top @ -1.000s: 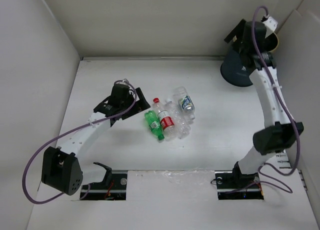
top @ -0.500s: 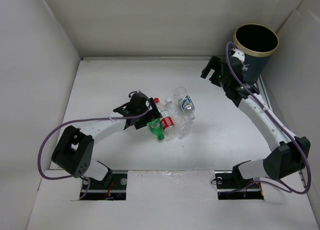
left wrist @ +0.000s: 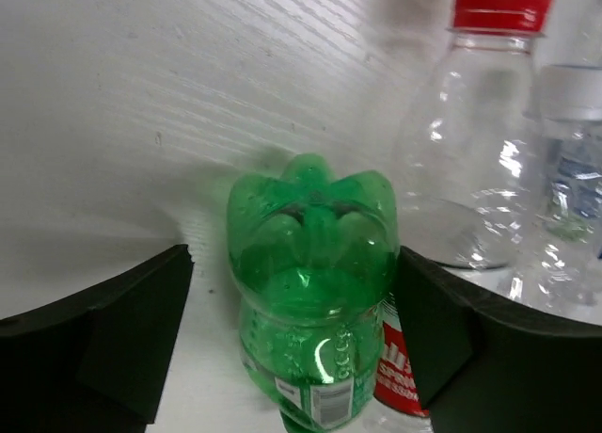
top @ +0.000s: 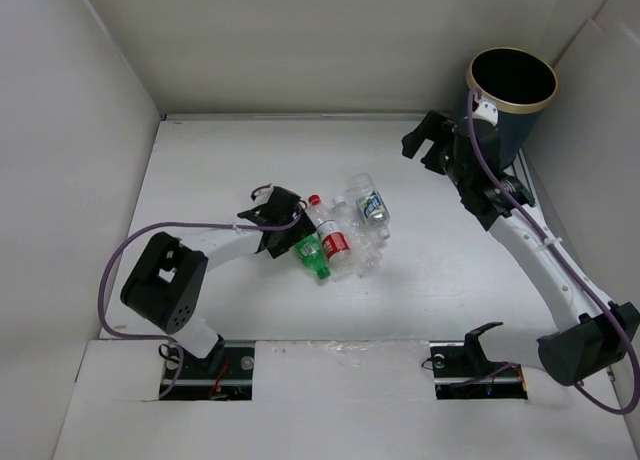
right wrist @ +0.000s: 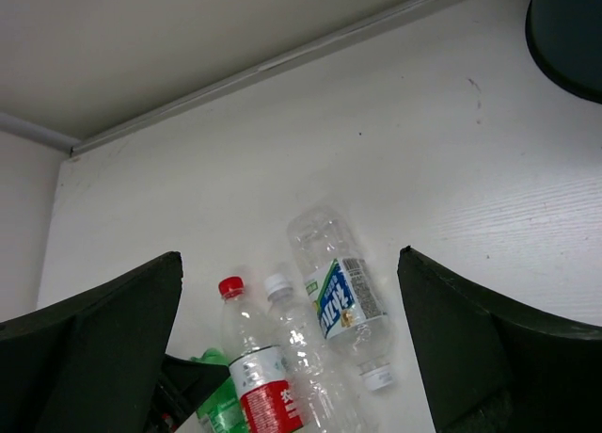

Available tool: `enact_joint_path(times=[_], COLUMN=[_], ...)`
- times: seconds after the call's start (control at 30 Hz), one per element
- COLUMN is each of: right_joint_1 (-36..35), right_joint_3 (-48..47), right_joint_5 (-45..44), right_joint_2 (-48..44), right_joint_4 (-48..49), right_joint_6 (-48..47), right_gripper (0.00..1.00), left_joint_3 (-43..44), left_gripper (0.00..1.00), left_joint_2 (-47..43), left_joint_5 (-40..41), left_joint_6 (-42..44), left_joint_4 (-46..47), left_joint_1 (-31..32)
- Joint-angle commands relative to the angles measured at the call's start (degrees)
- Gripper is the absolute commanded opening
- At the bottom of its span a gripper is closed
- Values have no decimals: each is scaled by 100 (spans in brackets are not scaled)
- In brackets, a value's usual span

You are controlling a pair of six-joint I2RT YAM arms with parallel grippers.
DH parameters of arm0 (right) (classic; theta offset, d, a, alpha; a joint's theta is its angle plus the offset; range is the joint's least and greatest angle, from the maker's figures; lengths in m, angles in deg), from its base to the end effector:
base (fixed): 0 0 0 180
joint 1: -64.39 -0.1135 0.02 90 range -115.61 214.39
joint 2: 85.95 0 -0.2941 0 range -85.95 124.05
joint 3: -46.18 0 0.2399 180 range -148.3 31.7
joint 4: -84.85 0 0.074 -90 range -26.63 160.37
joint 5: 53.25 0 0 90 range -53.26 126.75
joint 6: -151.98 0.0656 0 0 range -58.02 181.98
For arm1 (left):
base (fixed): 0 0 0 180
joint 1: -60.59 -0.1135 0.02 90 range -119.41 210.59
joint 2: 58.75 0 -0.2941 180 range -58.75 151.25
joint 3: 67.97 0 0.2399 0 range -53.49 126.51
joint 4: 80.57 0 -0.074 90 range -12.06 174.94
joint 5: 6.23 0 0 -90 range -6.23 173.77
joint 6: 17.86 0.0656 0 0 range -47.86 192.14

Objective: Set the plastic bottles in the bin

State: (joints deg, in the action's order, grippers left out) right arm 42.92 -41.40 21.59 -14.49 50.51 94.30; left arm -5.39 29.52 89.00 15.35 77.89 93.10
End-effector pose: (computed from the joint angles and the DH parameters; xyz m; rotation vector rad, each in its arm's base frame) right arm 0.2737 0.0892 0.4160 0.3594 1.8620 0.3939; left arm 0.2747 -0.1680 0.2012 -0.5655 2.4179 -0.6026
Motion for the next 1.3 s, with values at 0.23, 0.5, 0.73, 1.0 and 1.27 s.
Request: enact_joint_path(times=[0.23, 0.5, 0.73, 1.0, 1.27], right_joint_1=[-524, -1086, -2316, -2967, -3179], right_joint_3=[24, 761, 1034, 983, 657], right_joint_5=[697, 3596, 2985, 2396, 954], right_joint_2=[-291, -186, 245, 860, 1484], right_joint_4=[202, 1105, 1774, 2583, 2698], right_joint_6=[-313, -841, -911, -911, -911], right_gripper=[100, 100, 100, 100, 93], left_joint_3=[-72, 33, 691, 1368, 1544], left_gripper=[29, 0, 0, 0, 0], left_joint_2=[121, -1301, -2420, -2420, -2578], left_joint_5=[706, 1323, 559, -259, -699], left_joint_6=[-472, 35, 1082, 1294, 1294], left_joint_4=[-261, -562, -367, -613, -666], left_joint_1=[-8, -8, -8, -8, -8])
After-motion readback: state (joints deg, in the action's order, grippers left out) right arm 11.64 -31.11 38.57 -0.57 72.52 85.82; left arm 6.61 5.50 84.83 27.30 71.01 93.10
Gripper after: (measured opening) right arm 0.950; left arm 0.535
